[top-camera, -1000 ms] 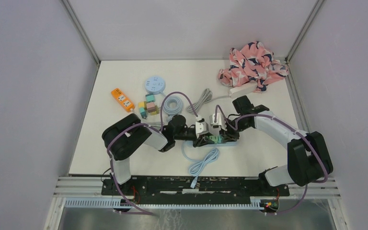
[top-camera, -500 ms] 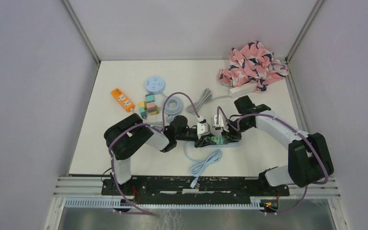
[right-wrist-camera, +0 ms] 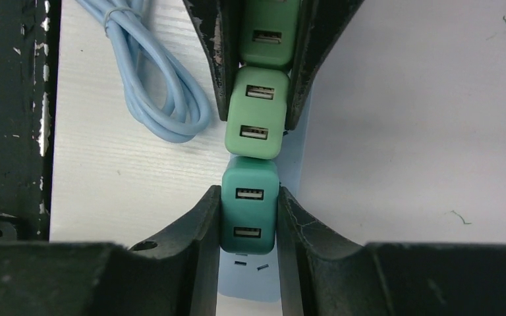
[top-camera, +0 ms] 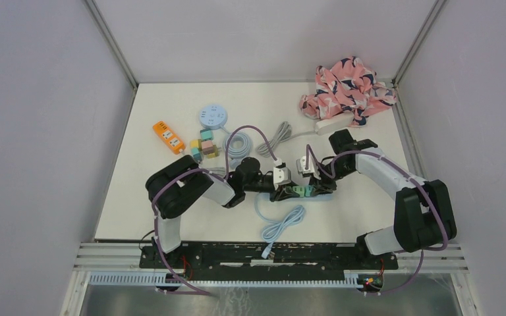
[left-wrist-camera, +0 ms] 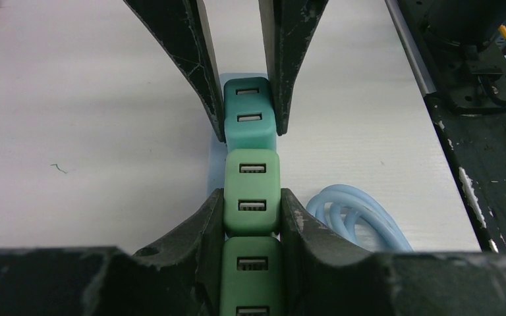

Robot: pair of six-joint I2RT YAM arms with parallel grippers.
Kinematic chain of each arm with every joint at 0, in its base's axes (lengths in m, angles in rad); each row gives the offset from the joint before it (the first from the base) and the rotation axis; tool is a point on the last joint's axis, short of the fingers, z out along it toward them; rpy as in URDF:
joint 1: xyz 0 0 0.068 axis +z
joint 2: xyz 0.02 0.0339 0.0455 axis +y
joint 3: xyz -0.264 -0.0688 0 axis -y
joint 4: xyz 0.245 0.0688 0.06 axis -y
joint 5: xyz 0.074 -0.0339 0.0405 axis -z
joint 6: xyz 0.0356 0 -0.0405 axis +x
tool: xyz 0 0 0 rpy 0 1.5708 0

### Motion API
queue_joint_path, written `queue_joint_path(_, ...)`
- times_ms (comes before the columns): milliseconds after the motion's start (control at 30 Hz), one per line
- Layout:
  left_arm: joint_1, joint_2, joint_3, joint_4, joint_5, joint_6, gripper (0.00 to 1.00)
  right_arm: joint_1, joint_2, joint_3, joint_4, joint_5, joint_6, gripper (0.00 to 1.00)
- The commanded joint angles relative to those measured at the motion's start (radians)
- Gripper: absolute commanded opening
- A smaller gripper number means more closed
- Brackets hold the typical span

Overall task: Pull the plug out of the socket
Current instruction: Remove the plug from the socket.

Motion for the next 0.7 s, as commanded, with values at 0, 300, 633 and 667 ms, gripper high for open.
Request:
queue_joint_path(0,0.021,0.049,-0.025,-0.160,-0.043,0.038,0.03,0.080,-0.028,0.022,-0.125,-0.068,-0.082,0.00)
queue_joint_path(300,0.020,0.063,-0.007,-0.186,-0.043,0.041,0.03,0.066,0.010,0.108,0.077,-0.061,0.304,0.00)
queue_joint_path(633,0.019,0.089,0.042,-0.250,-0.043,0.045,0.03,0.006,-0.031,0.085,-0.115,-0.185,0.026,0.00)
queue_joint_path(667,0.020,0.085,0.038,-0.248,-0.044,0.046,0.03,0.006,-0.023,0.109,-0.128,-0.183,0.044,0.00)
